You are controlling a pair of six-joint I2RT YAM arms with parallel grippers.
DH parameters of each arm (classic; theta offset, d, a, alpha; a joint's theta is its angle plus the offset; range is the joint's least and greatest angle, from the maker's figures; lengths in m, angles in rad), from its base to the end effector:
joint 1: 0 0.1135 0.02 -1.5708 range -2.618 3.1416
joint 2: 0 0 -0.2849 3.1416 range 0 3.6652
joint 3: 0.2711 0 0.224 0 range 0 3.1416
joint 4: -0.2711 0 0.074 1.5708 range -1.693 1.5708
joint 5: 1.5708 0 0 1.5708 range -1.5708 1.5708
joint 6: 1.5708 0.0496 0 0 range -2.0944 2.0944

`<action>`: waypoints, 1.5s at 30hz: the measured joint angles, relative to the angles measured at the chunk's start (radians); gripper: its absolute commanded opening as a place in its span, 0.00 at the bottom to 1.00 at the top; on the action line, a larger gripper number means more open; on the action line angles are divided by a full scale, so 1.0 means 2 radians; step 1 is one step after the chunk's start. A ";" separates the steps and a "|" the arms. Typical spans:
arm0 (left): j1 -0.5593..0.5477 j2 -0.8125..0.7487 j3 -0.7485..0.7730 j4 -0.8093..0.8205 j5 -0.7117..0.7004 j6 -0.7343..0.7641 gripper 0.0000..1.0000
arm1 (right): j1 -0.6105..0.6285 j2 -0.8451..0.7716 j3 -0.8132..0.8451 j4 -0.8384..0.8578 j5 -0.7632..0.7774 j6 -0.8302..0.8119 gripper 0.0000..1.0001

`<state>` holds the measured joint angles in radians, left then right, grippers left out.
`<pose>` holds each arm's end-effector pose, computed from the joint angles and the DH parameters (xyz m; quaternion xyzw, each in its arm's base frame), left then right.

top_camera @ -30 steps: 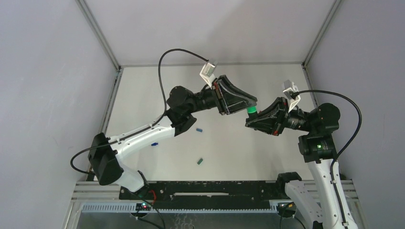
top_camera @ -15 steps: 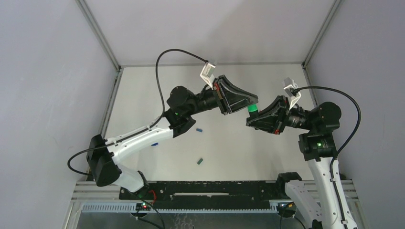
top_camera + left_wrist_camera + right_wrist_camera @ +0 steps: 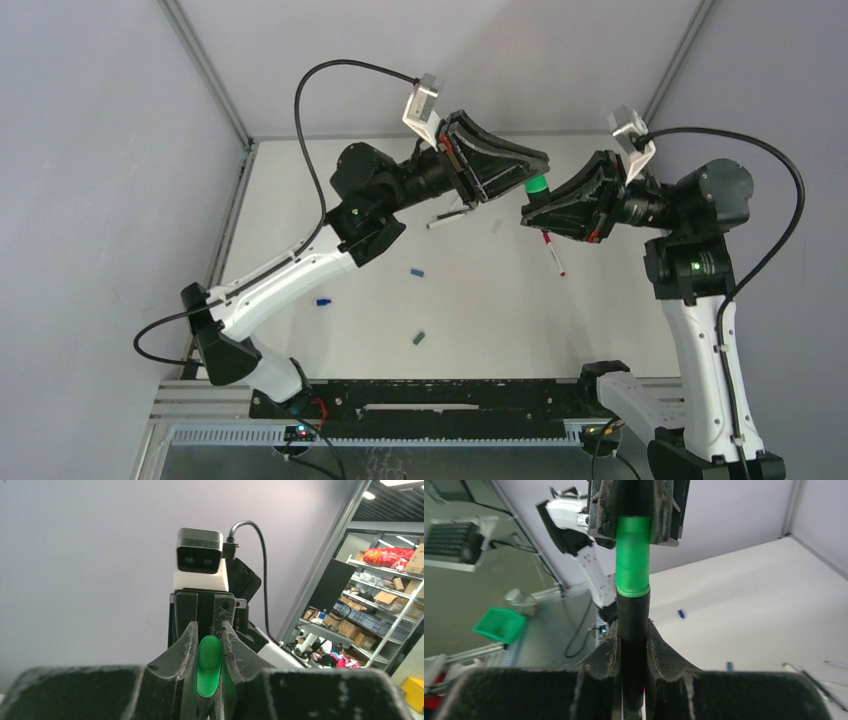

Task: Insert the pens into the pen caps
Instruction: Press the pen cap onto the pen.

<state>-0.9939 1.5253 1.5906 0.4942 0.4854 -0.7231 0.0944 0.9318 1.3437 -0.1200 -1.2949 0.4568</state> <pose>0.1543 -0.2795 0.5346 0.2718 0.4375 -0.7188 0.4669 0.1027 0.0577 0.5087 -0.3903 0.5554 0.5205 0.5179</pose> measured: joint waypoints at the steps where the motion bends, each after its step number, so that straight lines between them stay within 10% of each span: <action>1: 0.000 0.004 0.009 -0.002 0.003 0.000 0.00 | 0.000 0.006 0.001 0.024 -0.009 0.022 0.00; 7: 0.000 0.021 0.048 0.001 0.007 0.000 0.00 | -0.003 0.058 0.047 0.138 -0.066 0.134 0.00; 25: -0.014 0.023 0.121 -0.072 0.004 0.081 0.00 | 0.045 0.096 0.204 -0.077 -0.005 -0.041 0.00; 38: -0.015 0.025 0.136 -0.137 -0.043 0.164 0.00 | 0.015 0.120 0.206 -0.041 -0.035 0.023 0.00; 45: -0.001 -0.017 0.042 -0.072 -0.011 0.084 0.12 | 0.052 0.076 0.127 -0.060 -0.020 -0.050 0.00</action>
<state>-0.9955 1.4921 1.6737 0.3496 0.4625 -0.5545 0.1982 1.0840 1.5974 -0.2394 -1.3350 0.3569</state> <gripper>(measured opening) 0.220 0.208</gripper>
